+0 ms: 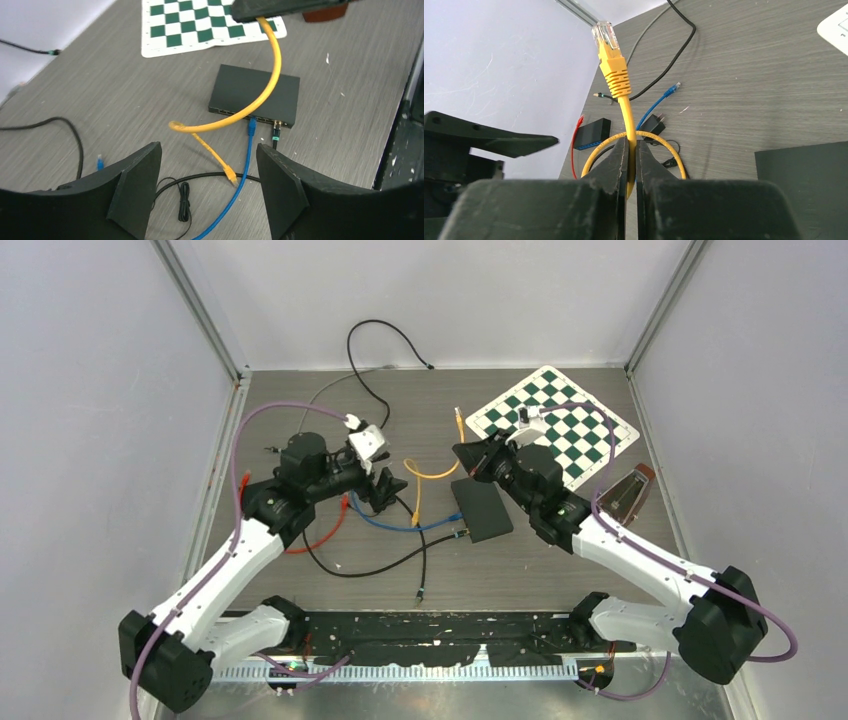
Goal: Insert the plug into the switch port
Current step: Pick up the connector from the center of the board.
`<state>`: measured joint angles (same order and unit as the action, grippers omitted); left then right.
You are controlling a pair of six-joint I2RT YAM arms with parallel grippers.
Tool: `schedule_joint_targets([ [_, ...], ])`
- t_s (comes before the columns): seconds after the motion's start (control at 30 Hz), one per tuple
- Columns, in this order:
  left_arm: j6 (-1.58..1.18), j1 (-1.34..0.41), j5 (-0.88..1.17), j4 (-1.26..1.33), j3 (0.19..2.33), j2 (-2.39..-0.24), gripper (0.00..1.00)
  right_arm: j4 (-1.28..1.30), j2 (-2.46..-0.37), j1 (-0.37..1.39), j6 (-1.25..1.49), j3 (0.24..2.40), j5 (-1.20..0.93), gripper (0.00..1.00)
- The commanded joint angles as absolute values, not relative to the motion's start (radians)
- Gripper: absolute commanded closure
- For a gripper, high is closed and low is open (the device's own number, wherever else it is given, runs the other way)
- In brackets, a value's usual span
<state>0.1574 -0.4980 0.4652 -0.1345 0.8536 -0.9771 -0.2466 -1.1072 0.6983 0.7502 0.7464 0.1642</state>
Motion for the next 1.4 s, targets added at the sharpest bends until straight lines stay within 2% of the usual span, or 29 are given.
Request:
schedule_joint_targets([
  [0.0,0.291,-0.531,0.611,-0.106,0.913,-1.054,0.29,-0.205,-1.121,0.704,0.853,0.819,0.17,0.95],
  [0.23,0.394,-0.657,0.541,0.018,0.936,-1.154,0.29,-0.14,-1.135,0.704,0.908,0.839,0.192,0.95],
  [0.37,0.409,-0.681,0.519,0.032,0.957,-1.211,0.41,-0.138,-1.148,0.705,0.924,0.842,0.182,0.95],
  [0.43,0.41,-0.69,0.507,0.037,0.962,-1.228,0.51,-0.139,-1.155,0.703,0.92,0.844,0.181,0.95],
  [0.5,0.418,-0.692,0.497,0.029,0.964,-1.238,0.67,-0.147,-1.163,0.705,0.915,0.846,0.175,0.95],
  [0.6,0.467,-0.693,0.489,-0.011,0.969,-1.241,0.95,-0.2,-1.163,0.7,0.864,0.832,0.156,0.93],
  [0.63,0.484,-0.692,0.483,-0.043,0.976,-1.242,1.0,-0.221,-1.161,0.696,0.845,0.83,0.149,0.91],
  [0.8,0.498,-0.655,0.544,-0.158,1.02,-1.232,1.0,-0.287,-1.131,0.653,0.612,0.838,0.008,0.69],
  [0.97,0.476,-0.608,0.647,-0.225,1.061,-1.207,1.0,-0.301,-1.063,0.552,0.517,0.812,-0.083,0.64],
  [1.07,0.477,-0.586,0.69,-0.252,1.064,-1.186,1.0,-0.367,-1.047,0.473,0.443,0.798,-0.263,0.6],
  [1.2,0.455,-0.544,0.815,-0.296,1.077,-1.165,1.0,-0.457,-1.03,0.419,0.065,0.768,-0.506,0.56],
  [1.3,0.454,-0.507,0.913,-0.341,1.077,-1.134,1.0,-0.611,-1.001,0.411,-0.226,0.648,-0.681,0.46],
  [1.37,0.478,-0.485,0.971,-0.397,1.087,-1.121,1.0,-0.751,-0.997,0.41,-0.441,0.554,-0.881,0.4],
])
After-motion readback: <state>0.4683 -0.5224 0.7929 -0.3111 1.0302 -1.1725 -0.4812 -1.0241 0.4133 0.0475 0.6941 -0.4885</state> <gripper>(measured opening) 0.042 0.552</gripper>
